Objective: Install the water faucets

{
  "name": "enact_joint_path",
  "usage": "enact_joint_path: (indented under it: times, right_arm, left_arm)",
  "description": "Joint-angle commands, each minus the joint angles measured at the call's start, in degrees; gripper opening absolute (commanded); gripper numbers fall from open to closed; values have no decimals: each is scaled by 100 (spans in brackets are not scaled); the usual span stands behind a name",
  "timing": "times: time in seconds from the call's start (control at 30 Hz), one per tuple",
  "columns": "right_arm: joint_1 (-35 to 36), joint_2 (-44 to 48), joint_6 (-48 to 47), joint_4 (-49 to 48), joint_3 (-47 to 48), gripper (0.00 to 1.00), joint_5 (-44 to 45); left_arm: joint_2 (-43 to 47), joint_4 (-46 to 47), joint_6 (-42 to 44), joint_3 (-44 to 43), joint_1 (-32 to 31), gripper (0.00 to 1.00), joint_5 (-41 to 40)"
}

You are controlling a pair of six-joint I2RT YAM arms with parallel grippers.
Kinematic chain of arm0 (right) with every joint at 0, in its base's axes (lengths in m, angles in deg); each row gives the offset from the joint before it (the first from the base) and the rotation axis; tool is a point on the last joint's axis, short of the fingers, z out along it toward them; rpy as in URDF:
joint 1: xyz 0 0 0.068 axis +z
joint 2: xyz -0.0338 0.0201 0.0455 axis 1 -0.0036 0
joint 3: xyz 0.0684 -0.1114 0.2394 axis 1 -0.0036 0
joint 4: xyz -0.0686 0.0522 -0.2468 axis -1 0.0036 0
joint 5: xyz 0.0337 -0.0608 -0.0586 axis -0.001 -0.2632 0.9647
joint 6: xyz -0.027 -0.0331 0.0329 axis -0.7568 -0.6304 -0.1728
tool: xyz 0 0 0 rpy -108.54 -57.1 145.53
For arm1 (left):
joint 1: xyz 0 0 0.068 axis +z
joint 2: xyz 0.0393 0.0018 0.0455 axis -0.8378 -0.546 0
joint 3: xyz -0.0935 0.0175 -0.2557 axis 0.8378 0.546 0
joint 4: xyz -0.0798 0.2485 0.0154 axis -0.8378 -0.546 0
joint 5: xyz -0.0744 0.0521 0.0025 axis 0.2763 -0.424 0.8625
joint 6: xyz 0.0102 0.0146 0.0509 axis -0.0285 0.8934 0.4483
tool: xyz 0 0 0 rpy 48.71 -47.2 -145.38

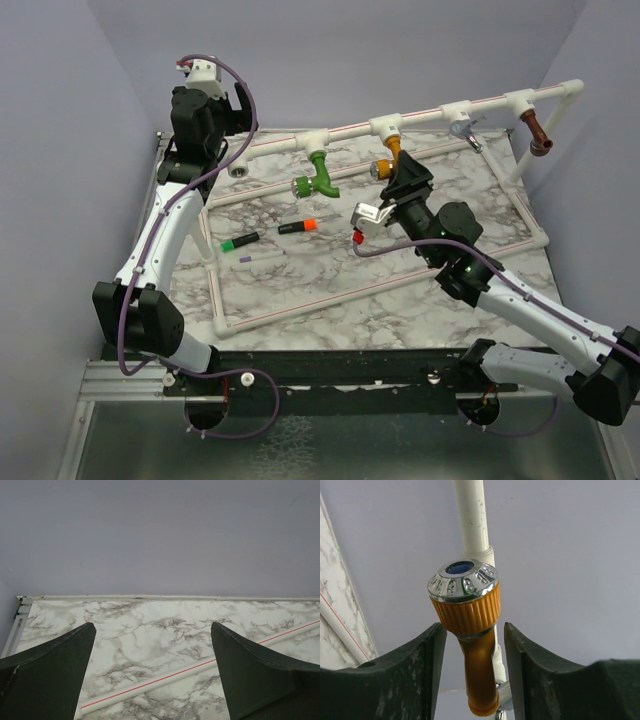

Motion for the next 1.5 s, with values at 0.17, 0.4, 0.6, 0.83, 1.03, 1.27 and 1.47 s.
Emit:
enact_joint_path:
  times: [0.17,0.4,0.6,0.83,1.03,1.27,1.47]
  right_arm:
    - [42,-340,461,-763,122,30,481]
    - [39,-390,1257,-1101,80,1,658]
    - [46,-275,2973,-1274,154,1,696]
    - [46,-150,5890,-1510,171,0,825]
    - [47,-120,8055,-1649,201,1,1066]
    - [47,-109,10440,-1713,78,1,1340]
    - [47,-86,12179,-1741,-39,1,1458]
  left_arm:
    - [-545,-963,-56,472,-98,99,140]
    - [-554,-961,-56,472,-103,99,148]
    - [-558,-964,-56,472,-101,99,140]
    - [-546,-964,-56,472,-97,99,140]
    - [-534,-963,-56,472,-102,99,140]
    - [-507,-963,-56,472,-101,99,148]
    - [-484,-956,-65,472,-94,99,157]
